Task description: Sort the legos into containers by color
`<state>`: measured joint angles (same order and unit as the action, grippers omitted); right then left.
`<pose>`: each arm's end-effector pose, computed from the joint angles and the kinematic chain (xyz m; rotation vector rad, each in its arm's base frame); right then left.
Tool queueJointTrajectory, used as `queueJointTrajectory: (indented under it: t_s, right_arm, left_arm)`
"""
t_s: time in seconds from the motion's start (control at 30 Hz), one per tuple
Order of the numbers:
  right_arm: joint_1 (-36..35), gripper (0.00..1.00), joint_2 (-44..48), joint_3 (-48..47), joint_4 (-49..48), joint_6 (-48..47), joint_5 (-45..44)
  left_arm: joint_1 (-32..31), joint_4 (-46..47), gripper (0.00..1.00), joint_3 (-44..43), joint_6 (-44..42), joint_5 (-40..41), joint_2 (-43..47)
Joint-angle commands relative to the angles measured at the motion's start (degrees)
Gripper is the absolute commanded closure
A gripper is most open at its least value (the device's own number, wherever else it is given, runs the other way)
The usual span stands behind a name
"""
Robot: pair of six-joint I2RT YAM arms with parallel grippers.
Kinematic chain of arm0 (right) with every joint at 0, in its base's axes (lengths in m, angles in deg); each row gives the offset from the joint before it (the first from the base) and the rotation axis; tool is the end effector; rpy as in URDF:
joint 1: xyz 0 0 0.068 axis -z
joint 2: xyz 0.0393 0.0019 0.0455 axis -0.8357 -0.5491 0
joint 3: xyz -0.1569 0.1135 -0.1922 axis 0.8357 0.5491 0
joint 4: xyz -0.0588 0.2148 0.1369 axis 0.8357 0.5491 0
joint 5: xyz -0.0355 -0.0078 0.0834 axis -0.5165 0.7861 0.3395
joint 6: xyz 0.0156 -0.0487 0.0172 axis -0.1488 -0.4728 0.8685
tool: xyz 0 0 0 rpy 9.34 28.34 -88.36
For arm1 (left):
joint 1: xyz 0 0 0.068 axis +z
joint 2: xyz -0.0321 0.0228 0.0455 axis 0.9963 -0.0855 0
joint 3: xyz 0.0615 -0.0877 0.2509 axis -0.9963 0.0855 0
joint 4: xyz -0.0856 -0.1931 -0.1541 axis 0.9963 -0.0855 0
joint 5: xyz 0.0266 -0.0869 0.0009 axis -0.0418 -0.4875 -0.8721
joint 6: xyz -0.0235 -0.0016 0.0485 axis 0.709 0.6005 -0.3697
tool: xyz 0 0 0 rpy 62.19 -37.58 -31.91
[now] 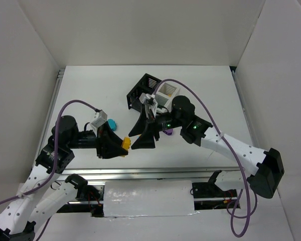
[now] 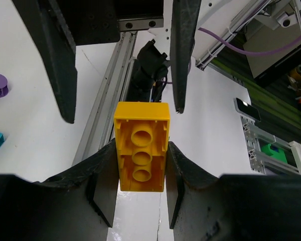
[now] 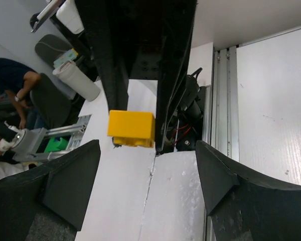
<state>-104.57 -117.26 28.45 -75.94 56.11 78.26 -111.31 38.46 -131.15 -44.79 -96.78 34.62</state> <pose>0.1649 0.2261 0.3693 -1.1745 1.4558 1.6969 0.1080 -0.0860 0.3652 0.8296 1.6420 -1.4404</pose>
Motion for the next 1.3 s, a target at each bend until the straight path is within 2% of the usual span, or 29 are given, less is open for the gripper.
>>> queueJointTrajectory:
  t_s: [0.0, 0.3, 0.43, 0.53, 0.6, 0.63, 0.7, 0.77, 0.8, 0.83, 0.87, 0.93, 1.0, 1.03, 1.07, 1.1, 1.13, 1.23, 1.27]
  right_arm:
    - [-1.6, 0.17, -0.82, -4.03, 2.1, -0.95, -5.75]
    - [-3.1, 0.29, -1.97, -5.0, -0.89, 0.28, -3.47]
    - [-4.06, 0.41, -2.32, -4.39, -1.68, 0.54, -2.95]
    - [-4.42, 0.46, -2.32, -3.25, -2.91, 1.07, -2.33]
    - [-4.59, 0.59, -2.41, -2.8, -3.96, 1.59, -2.5]
    - [-4.59, 0.77, -2.67, -2.8, -4.14, 1.6, -2.42]
    - [-4.59, 1.0, -2.76, -2.8, -4.41, 1.43, -2.42]
    - [-4.68, 1.0, -2.41, -2.37, -4.58, 1.07, -2.68]
    - [-4.59, 1.0, -1.8, -2.01, -4.06, -0.06, -4.6]
    - [-4.42, 1.0, -1.53, -1.84, -3.53, -0.94, -6.01]
    - [-3.98, 1.0, -1.18, -1.75, -1.09, -3.12, -7.68]
    - [-2.67, 1.0, -0.56, -2.1, 1.64, -4.98, -14.06]
    - [-0.55, 1.0, 0.4, -2.89, 6.39, -7.27, -21.71]
    - [0.15, 1.0, 0.67, -3.5, 8.4, -8.06, -32.02]
    - [0.5, 1.0, 0.76, -4.46, 12.34, -9.98, -37.52]
    - [0.5, 1.0, 0.58, -6.3, 14.82, -10.79, -42.71]
    - [0.59, 1.0, 0.15, -7.19, 17.71, -11.75, -53.03]
    - [2.52, 1.0, -3.71, -11.67, 21.68, -11.5, -65.84]
    - [4.96, 1.0, -6.86, -13.94, 23.35, -10.02, -73.71]
  left_arm:
    - [0.38, 3.56, 1.0, -0.02, 0.42, -2.85, 0.17]
    - [0.29, 2.77, 1.0, -0.11, -0.54, -2.94, -0.89]
    - [0.38, 1.72, 1.0, -0.37, -0.98, -1.28, -1.59]
    - [0.29, 1.19, 1.0, -0.46, -1.07, -0.57, -1.42]
    - [0.38, 1.45, 1.0, -0.46, -0.81, -0.3, -1.33]
    - [0.38, 1.45, 1.0, -0.46, -0.8, -0.39, -1.24]
    - [0.38, 1.1, 1.0, -0.46, -0.98, -0.39, -1.41]
    - [0.38, 0.22, 0.76, -0.72, -1.5, 1.09, -1.59]
    - [0.38, -1.09, 0.61, -0.89, -1.59, 2.58, -1.33]
    - [0.38, -2.06, 0.05, -0.98, -1.68, 4.59, -1.15]
    - [0.38, -2.76, 0.0, -1.33, -1.68, 8.27, -0.98]
    - [0.38, -5.22, 0.01, -1.77, -2.3, 11.72, -0.72]
    - [0.38, -8.72, 0.0, -2.83, -2.13, 22.41, -0.45]
    - [0.38, -10.23, 0.0, -3.09, -1.78, 27.94, -0.36]
    - [0.38, -12.5, 0.0, -4.49, -0.47, 34.78, -0.28]
    - [0.38, -14.27, 0.01, -4.85, 1.2, 49.73, 0.33]
    - [0.38, -17.24, 0.0, -5.29, 4.09, 55.53, 0.78]
    - [0.38, -19.99, 0.01, -5.64, 6.92, 70.13, 3.58]
    - [0.38, -20.17, 0.01, -5.21, 7.97, 71.66, 5.25]
